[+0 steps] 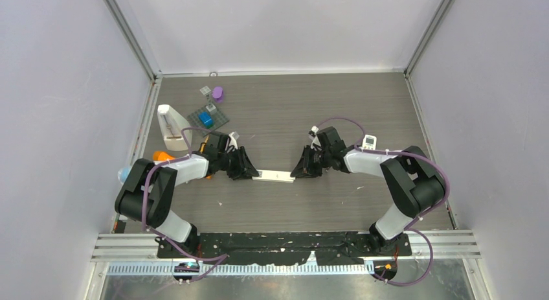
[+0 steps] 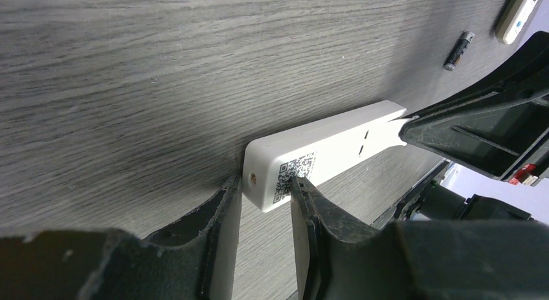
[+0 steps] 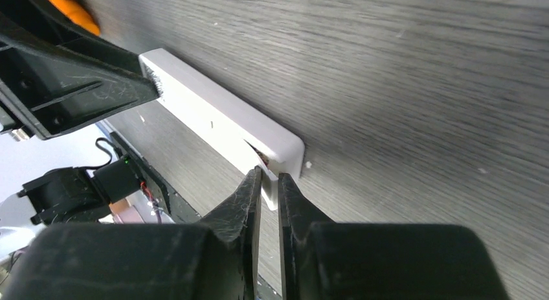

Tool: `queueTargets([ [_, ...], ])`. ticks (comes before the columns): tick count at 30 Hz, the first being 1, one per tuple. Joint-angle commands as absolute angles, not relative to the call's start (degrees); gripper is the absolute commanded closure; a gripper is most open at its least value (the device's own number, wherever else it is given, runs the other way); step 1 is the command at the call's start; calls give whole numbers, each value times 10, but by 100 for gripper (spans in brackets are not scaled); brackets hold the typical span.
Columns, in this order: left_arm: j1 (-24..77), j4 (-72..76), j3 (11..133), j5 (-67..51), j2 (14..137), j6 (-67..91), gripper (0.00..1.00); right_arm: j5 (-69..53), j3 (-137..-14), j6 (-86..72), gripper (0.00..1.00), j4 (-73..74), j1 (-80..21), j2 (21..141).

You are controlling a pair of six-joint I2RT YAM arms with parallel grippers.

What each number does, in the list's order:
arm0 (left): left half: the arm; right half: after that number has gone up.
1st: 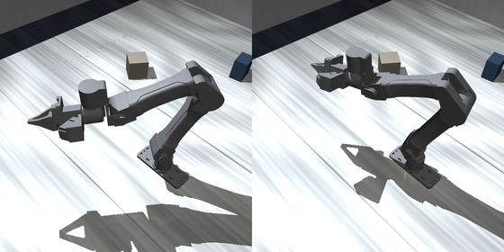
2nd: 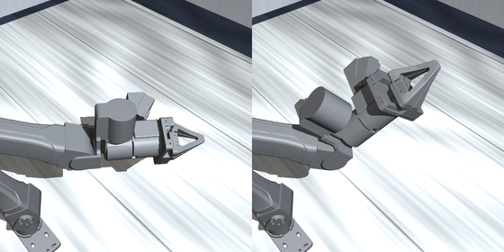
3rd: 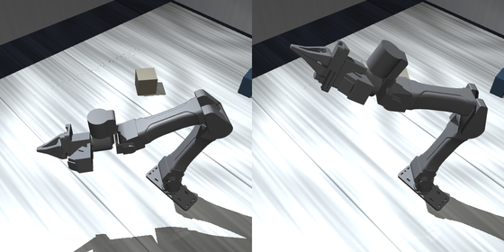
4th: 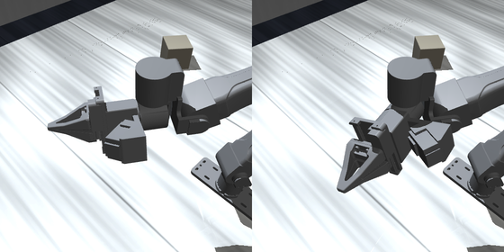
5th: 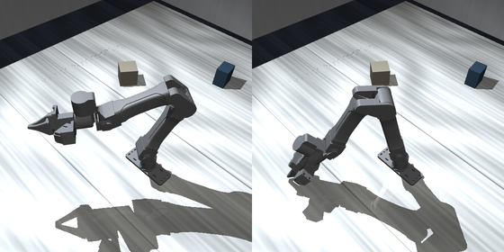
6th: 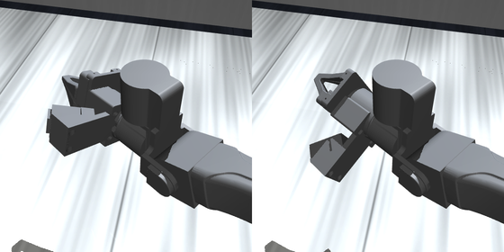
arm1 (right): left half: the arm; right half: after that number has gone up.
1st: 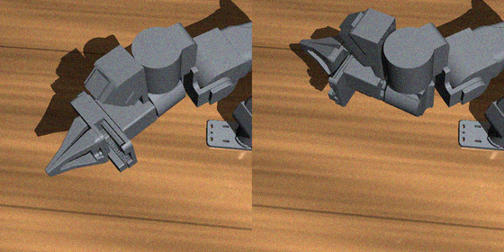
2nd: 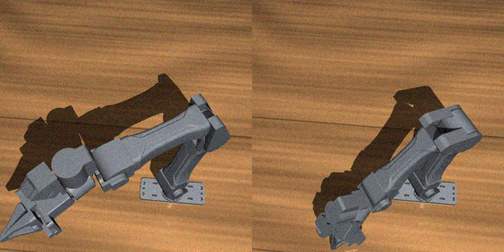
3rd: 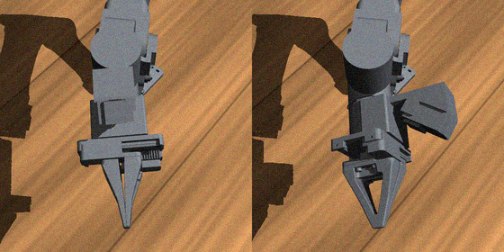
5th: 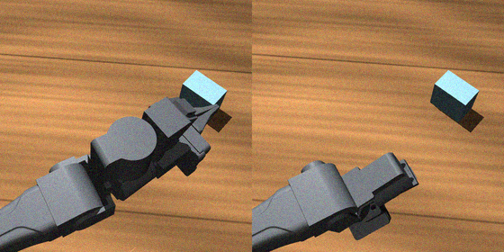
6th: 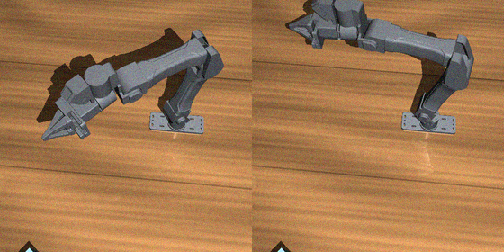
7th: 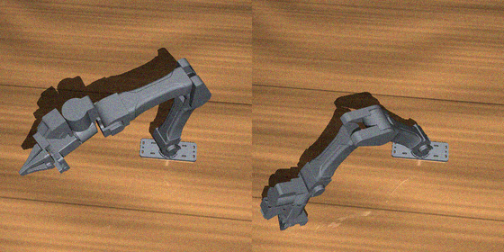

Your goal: Load the batteries into the remote control

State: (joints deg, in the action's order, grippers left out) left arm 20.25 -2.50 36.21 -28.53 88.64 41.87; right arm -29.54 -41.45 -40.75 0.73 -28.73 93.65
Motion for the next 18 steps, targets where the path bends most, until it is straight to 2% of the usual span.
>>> queueTargets([
  [1,207,-56,341,-238,913,410,66,-207,-379,-372,87,126,-288,950],
  [12,207,-53,335,-238,913,411,67,-206,-369,-374,86,115,-288,955],
  [18,207,-51,333,-241,914,412,67,-210,-374,-376,78,104,-289,980],
])
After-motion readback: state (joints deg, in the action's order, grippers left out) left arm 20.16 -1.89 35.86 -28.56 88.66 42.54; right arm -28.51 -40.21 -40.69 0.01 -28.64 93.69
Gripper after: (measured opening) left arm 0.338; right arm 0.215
